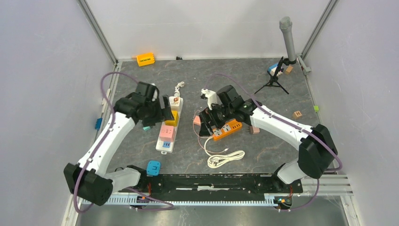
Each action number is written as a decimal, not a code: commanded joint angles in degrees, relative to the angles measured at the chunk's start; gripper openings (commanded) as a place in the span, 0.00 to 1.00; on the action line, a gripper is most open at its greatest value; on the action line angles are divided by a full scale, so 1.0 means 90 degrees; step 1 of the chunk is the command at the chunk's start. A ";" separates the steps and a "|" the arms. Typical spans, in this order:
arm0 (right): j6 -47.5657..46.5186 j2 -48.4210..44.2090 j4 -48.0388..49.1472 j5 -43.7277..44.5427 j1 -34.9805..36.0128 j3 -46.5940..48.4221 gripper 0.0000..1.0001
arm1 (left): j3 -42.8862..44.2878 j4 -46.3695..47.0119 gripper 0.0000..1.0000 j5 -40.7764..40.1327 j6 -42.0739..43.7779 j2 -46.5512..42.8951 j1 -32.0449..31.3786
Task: Insert the plug
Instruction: Pick up the plug from the corner of the board.
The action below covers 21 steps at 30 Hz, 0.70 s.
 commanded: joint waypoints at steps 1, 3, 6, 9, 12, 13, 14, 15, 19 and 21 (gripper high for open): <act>-0.0713 0.0015 0.0319 0.0601 0.0624 0.0701 0.98 | 0.0659 0.0749 1.00 0.0933 -0.0458 -0.0491 0.0794; -0.0858 0.0060 0.0578 0.0820 0.0998 0.0778 0.98 | 0.1042 0.0742 1.00 0.1213 -0.0556 -0.0481 0.1102; -0.1037 0.0300 0.0975 0.1049 0.1632 0.0886 0.98 | 0.1681 0.0701 1.00 0.1714 -0.0688 -0.0383 0.1538; -0.1278 0.0753 0.1487 0.1287 0.2302 0.1009 0.98 | 0.2392 0.0558 1.00 0.1936 -0.0845 -0.0251 0.1908; -0.1659 0.1293 0.2034 0.1500 0.3057 0.1167 0.98 | 0.3143 0.0305 1.00 0.1888 -0.0866 -0.0102 0.2163; -0.1775 0.1465 0.2176 0.1604 0.3294 0.1251 0.98 | 0.3458 0.0149 1.00 0.1810 -0.0841 -0.0041 0.2202; -0.1835 0.1696 0.2303 0.1708 0.3463 0.1389 0.98 | 0.3780 0.0014 1.00 0.1684 -0.0786 0.0019 0.2238; -0.1867 0.1964 0.2390 0.1803 0.3620 0.1524 0.98 | 0.4041 -0.0139 1.00 0.1581 -0.0713 0.0055 0.2244; -0.1906 0.2984 0.2595 0.2309 0.4034 0.2258 0.98 | 0.4846 -0.0503 1.00 0.1432 -0.0517 0.0112 0.2263; -0.1934 0.3346 0.2716 0.2594 0.4166 0.2509 0.98 | 0.4990 -0.0510 1.00 0.1547 -0.0487 0.0056 0.2264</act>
